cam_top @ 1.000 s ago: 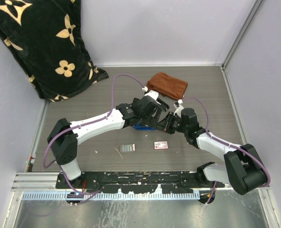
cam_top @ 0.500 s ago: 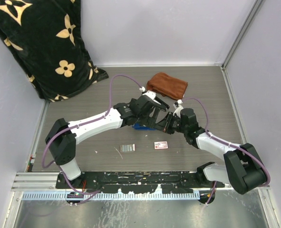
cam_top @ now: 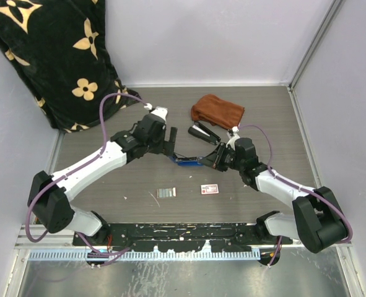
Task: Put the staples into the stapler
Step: Open the stapler at the center of the board.
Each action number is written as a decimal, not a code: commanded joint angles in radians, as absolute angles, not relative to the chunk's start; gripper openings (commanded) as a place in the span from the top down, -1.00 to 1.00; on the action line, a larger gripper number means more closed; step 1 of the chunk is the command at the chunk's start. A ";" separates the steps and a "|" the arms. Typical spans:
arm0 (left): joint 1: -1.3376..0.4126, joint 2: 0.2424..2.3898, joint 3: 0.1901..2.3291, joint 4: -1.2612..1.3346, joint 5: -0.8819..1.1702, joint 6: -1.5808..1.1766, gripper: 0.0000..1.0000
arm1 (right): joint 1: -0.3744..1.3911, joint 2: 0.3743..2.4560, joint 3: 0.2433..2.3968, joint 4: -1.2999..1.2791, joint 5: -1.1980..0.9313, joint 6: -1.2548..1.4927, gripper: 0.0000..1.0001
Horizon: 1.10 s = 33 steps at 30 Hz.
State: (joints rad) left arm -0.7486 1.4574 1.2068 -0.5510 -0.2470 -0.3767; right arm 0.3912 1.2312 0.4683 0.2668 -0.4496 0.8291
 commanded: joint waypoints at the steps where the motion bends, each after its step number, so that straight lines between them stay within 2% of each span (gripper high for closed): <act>1: -0.657 1.410 1.125 -0.587 -0.351 -0.324 -0.98 | 0.377 1.238 0.510 0.256 -0.431 0.815 0.99; 12: -0.484 1.387 0.983 -0.504 -0.367 -0.357 -0.97 | 0.357 1.296 0.540 0.255 -0.482 0.796 0.99; 17: -0.462 1.394 0.974 -0.484 -0.359 -0.359 -0.97 | 0.336 1.343 0.562 0.252 -0.539 0.768 0.99; 25: -0.459 1.342 0.932 -0.417 -0.252 -0.359 -0.96 | 0.285 1.503 0.632 0.268 -0.764 0.736 0.98; 33: -0.454 1.334 0.927 -0.407 -0.171 -0.405 -0.96 | 0.324 1.684 0.709 0.354 -0.787 0.763 0.96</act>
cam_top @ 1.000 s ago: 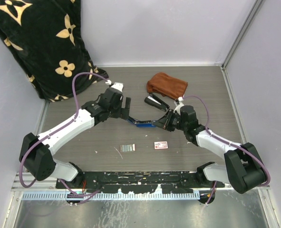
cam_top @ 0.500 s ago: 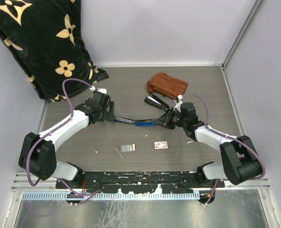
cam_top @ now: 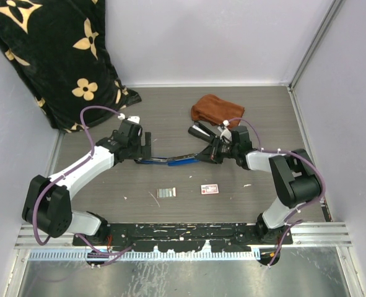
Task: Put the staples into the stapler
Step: Open the stapler at the center of the board, then place the stapler at the center of the board.
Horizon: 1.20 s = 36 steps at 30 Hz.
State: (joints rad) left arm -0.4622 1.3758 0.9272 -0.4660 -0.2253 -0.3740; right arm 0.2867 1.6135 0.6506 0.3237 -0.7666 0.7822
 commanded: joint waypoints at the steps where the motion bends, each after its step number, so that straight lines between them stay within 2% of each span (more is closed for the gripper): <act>1: -0.454 1.329 0.925 -0.407 -0.166 -0.409 -0.97 | 0.339 1.708 0.723 0.359 -0.787 0.765 0.95; 3: -0.453 1.313 0.922 -0.410 -0.161 -0.410 -0.96 | 0.356 1.741 0.739 0.380 -0.779 0.776 0.86; 10: -0.440 1.261 0.912 -0.440 -0.160 -0.401 -0.96 | 0.361 1.770 0.722 0.425 -0.743 0.778 0.24; 12: -0.436 1.233 0.905 -0.443 -0.160 -0.398 -0.96 | 0.355 1.766 0.706 0.437 -0.735 0.775 0.13; 24: -0.408 1.162 0.895 -0.490 -0.160 -0.375 -0.96 | 0.224 1.629 0.596 0.429 -0.727 0.735 -0.16; 28: -0.385 1.119 0.927 -0.535 -0.124 -0.371 -0.96 | 0.164 1.528 0.612 0.264 -0.691 0.631 -0.21; 32: -0.336 1.083 1.016 -0.600 -0.024 -0.338 -0.96 | 0.159 1.433 0.720 0.041 -0.562 0.477 -0.23; 36: -0.239 1.084 1.130 -0.696 0.112 -0.281 -0.96 | 0.163 1.449 0.844 -0.065 -0.477 0.386 -0.22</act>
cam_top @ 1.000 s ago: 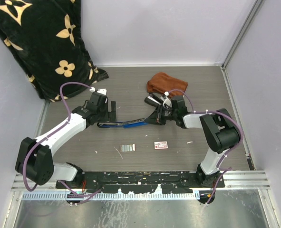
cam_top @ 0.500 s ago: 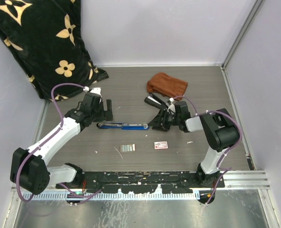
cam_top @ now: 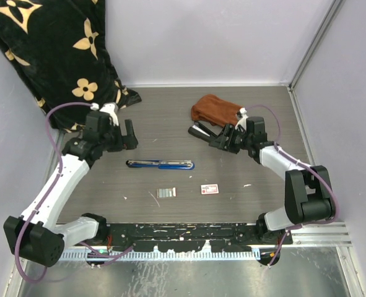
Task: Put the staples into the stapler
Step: Place the stapler at the center of the board.
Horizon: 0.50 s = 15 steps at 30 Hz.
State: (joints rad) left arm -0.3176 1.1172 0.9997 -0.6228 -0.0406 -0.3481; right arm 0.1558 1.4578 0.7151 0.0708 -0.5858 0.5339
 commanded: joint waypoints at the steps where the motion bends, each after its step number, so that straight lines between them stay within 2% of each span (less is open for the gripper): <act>1: -0.219 1.082 1.149 -0.707 0.139 -0.266 -0.96 | 0.168 1.470 0.881 -0.081 -0.458 0.373 -0.20; 6: -0.184 1.048 1.156 -0.704 0.094 -0.206 -0.96 | 0.254 1.607 1.098 -0.191 -0.297 0.259 -0.14; 15: -0.184 0.961 0.954 -0.577 -0.061 -0.143 -0.96 | 0.364 1.960 1.561 -0.408 -0.094 0.051 -0.07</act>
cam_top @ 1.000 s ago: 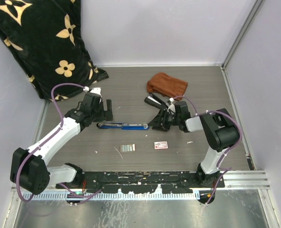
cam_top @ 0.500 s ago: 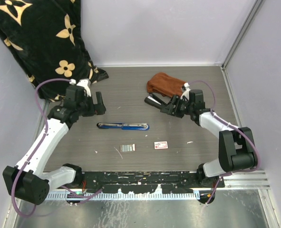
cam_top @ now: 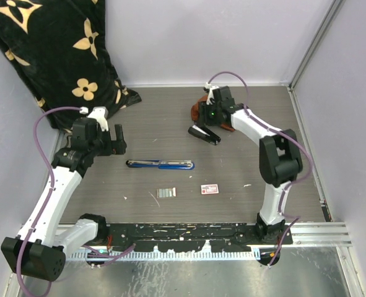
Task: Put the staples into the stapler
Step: Place the stapler at the center of the board, then open the stapler at the center of the board.
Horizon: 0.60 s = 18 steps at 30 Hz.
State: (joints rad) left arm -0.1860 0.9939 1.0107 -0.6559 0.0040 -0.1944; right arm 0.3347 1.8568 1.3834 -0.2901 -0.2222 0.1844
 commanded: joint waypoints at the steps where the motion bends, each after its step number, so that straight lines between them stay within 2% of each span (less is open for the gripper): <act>1: -0.184 0.960 0.948 -0.578 -0.066 -0.132 -0.96 | 0.370 1.993 1.604 -0.430 -0.077 0.036 -0.06; 8: -0.184 0.983 0.948 -0.583 -0.053 -0.130 -0.96 | 0.379 2.176 1.820 -0.510 -0.001 -0.038 0.00; 18: -0.184 1.000 0.952 -0.585 -0.049 -0.127 -0.96 | 0.390 2.292 1.947 -0.540 -0.024 -0.052 0.07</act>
State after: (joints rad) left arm -0.1856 1.0012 0.9344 -0.6331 -0.0486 -0.1406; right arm 0.3824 2.2738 1.8740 -0.5358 -0.0376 -0.0307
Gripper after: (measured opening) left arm 0.980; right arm 0.484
